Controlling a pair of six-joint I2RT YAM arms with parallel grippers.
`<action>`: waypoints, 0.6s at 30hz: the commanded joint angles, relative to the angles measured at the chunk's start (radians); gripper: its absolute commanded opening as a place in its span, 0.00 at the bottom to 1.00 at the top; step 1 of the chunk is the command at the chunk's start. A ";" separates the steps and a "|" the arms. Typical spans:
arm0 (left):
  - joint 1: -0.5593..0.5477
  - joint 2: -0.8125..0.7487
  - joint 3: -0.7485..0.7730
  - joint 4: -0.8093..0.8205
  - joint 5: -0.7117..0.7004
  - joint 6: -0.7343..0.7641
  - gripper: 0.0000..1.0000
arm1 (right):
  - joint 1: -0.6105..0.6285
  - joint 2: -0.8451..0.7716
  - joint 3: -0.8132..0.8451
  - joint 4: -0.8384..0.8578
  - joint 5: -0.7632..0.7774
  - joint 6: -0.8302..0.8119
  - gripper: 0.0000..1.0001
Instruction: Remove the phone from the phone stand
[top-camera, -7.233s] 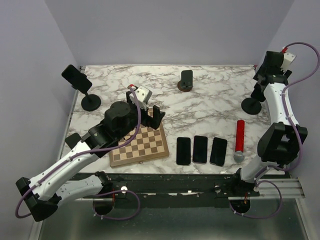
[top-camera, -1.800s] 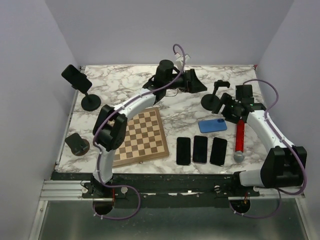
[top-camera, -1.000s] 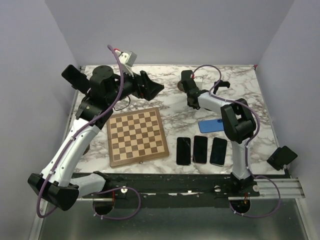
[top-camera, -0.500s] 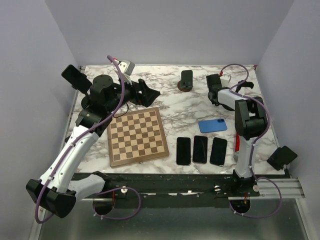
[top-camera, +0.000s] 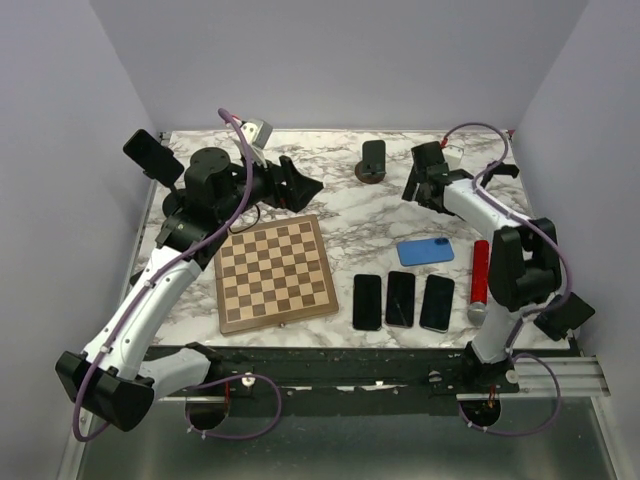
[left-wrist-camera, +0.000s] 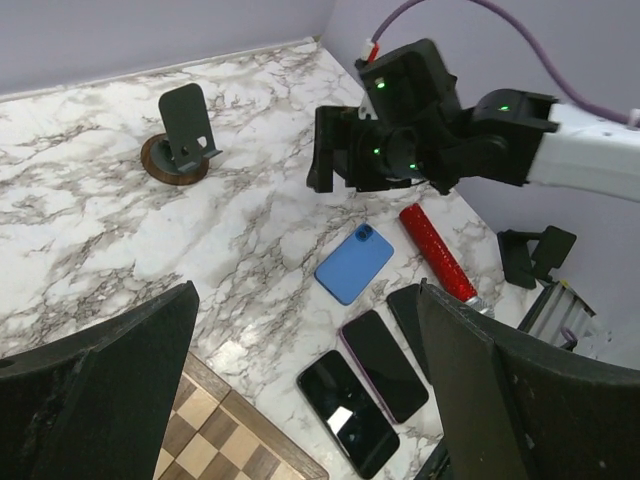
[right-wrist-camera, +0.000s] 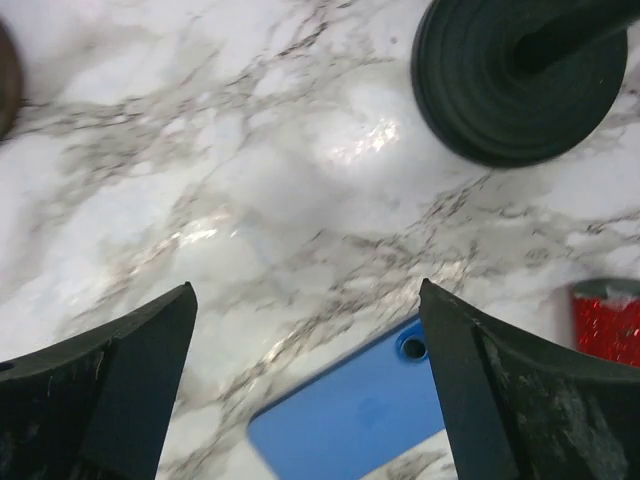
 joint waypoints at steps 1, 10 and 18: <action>0.001 0.014 -0.011 0.036 0.049 -0.035 0.99 | 0.001 -0.084 -0.017 -0.190 -0.124 0.293 1.00; 0.001 0.009 -0.016 0.041 0.052 -0.036 0.98 | -0.003 0.123 0.222 -0.744 -0.081 0.778 1.00; 0.001 0.009 -0.014 0.037 0.046 -0.034 0.98 | -0.038 0.010 -0.008 -0.609 -0.159 0.878 1.00</action>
